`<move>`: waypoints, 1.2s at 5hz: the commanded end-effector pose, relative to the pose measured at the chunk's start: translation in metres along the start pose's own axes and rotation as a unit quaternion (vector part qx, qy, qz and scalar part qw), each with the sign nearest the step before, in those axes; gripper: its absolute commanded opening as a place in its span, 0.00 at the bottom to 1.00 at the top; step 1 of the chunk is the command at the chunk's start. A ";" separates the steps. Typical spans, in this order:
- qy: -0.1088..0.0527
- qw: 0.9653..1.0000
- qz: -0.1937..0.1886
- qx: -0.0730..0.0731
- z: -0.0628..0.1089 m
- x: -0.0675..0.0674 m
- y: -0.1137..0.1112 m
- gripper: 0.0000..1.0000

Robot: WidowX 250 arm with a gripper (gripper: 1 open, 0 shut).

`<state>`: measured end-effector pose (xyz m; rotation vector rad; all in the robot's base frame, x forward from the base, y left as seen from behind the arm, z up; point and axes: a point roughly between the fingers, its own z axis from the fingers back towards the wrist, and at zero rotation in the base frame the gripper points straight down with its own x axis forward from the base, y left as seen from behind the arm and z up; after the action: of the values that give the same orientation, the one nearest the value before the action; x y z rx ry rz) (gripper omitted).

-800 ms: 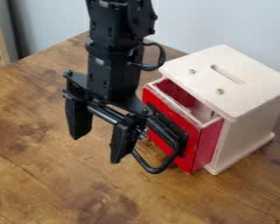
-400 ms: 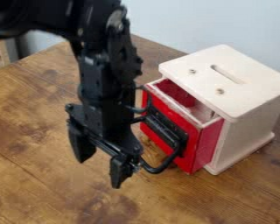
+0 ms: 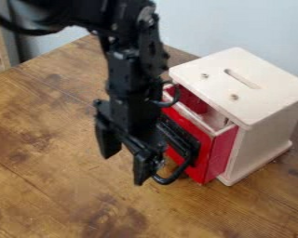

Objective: Close the drawer

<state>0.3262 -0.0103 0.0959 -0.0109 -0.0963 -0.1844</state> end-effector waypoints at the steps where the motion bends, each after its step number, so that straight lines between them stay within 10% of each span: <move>1: -0.031 0.999 -0.015 0.004 0.020 0.016 -0.001 1.00; 6: -0.035 0.996 0.078 0.014 0.007 0.025 0.000 1.00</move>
<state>0.3435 -0.0204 0.0907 0.0031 -0.1153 -0.0409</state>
